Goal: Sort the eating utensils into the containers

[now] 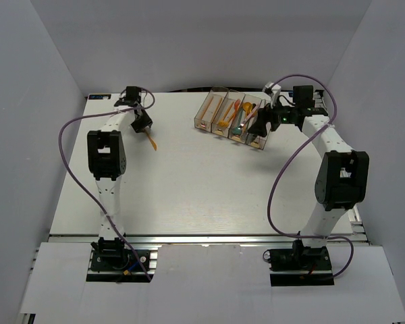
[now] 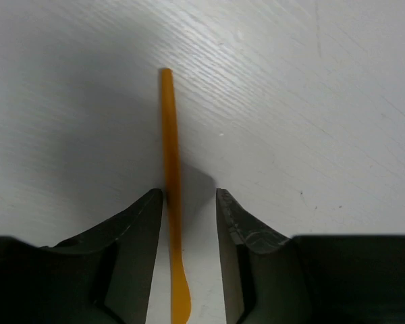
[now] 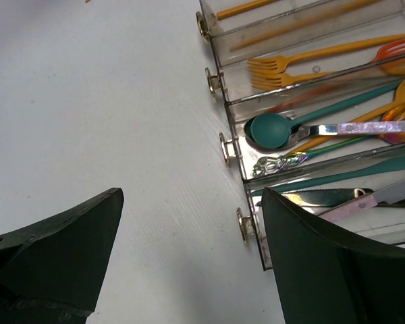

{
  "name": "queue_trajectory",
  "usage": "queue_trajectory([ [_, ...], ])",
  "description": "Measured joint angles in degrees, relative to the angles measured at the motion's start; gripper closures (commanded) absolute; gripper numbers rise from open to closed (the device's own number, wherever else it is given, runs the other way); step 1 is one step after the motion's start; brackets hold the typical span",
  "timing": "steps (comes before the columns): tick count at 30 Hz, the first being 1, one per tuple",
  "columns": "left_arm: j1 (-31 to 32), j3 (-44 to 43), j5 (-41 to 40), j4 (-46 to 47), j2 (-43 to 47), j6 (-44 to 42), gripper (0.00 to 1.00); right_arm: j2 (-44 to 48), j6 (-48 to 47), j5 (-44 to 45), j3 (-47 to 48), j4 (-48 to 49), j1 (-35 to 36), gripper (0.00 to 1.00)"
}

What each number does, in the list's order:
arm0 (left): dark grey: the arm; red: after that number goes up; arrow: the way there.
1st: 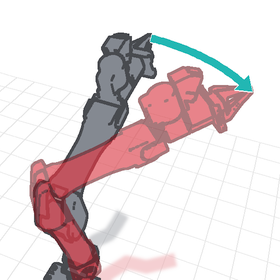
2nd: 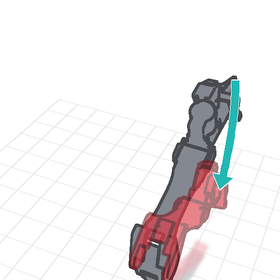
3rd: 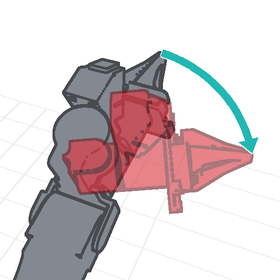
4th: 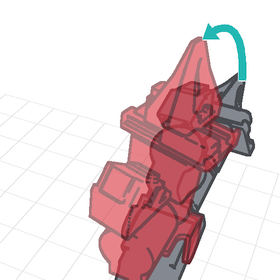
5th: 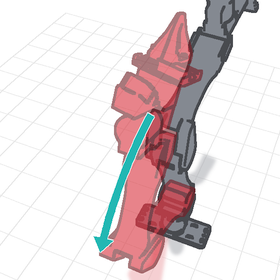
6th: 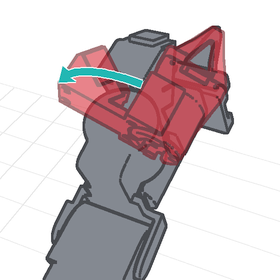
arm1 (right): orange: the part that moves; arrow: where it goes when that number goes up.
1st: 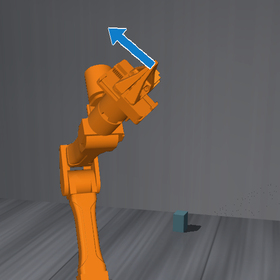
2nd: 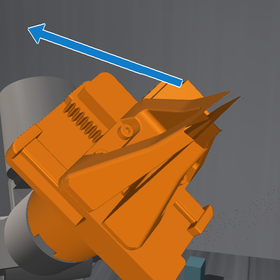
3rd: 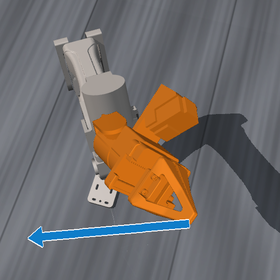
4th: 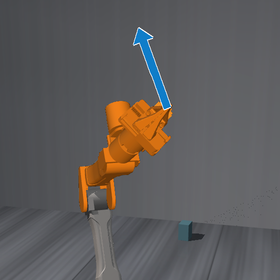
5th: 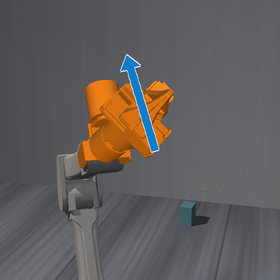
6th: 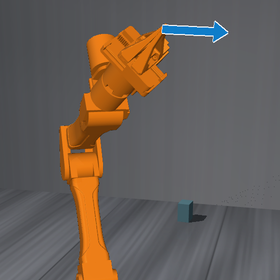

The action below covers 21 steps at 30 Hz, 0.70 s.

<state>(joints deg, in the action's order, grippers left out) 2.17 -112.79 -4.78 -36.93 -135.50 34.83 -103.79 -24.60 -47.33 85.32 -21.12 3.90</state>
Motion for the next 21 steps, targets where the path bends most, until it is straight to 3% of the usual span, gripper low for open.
queue_trajectory([
  [3,2.1,-4.0,-2.4,-2.3,-2.3,-1.9,0.60,0.5,0.1,0.0,-1.7,0.2,0.0,0.11],
  [8,3.8,-3.0,-5.8,-2.8,-2.1,-4.4,0.66,1.8,0.3,0.0,-2.9,0.7,0.0,0.11],
  [13,3.8,2.2,-6.5,-0.8,0.7,-5.9,0.79,2.8,0.4,-0.5,-3.1,1.7,0.0,0.11],
  [15,3.8,5.7,-6.1,1.0,2.7,-6.4,0.89,3.0,0.5,-0.7,-3.1,1.7,0.0,0.11],
  [16,3.8,7.4,-5.8,1.9,3.7,-6.6,0.98,3.0,0.5,-0.9,-3.2,1.7,0.0,0.11],
  [21,3.3,15.3,-1.5,6.4,8.3,-7.0,1.00,3.0,-0.2,-1.1,-3.7,0.9,1.0,0.10],
])
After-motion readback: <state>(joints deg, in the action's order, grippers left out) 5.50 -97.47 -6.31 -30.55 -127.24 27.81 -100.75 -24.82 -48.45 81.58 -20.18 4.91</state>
